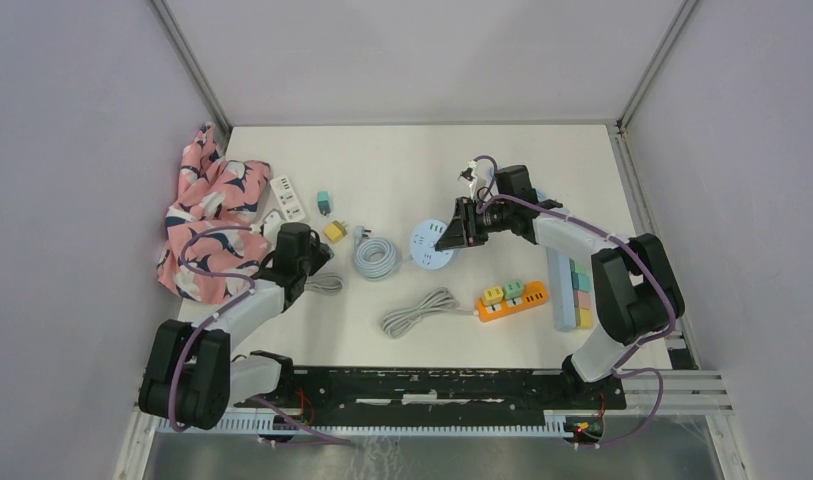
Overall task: Pull the plug off the socket
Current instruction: Place the plug at the center of the board.
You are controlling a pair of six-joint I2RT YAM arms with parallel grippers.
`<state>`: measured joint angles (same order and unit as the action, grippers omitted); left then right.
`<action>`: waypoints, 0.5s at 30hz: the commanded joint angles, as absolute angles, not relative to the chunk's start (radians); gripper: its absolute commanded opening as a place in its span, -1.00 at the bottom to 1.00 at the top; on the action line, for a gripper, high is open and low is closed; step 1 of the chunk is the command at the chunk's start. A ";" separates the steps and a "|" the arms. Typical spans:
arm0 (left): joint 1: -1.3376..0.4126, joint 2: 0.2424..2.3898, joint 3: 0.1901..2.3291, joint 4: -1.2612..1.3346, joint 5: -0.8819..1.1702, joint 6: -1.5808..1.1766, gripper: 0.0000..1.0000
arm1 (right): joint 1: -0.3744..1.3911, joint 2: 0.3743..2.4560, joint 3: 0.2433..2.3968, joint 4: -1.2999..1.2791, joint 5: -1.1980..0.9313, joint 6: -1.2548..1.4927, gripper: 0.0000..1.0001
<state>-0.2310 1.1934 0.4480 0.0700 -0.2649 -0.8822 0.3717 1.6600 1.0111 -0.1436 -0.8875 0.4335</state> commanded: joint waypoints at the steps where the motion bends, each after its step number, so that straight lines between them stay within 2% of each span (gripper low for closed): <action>1: -0.226 1.200 0.491 0.068 -0.309 -0.923 -0.39 | 0.368 1.639 1.050 -0.067 -0.986 0.431 -1.00; 5: -0.224 1.198 0.491 0.062 -0.315 -0.926 -0.35 | 0.368 1.640 1.051 -0.067 -0.987 0.430 -1.00; 7: -0.223 1.196 0.495 0.053 -0.320 -0.932 -0.24 | 0.368 1.641 1.051 -0.067 -0.988 0.430 -1.00; 15: -0.223 1.197 0.522 0.016 -0.319 -0.931 0.39 | 0.368 1.638 1.052 -0.066 -0.991 0.430 -1.00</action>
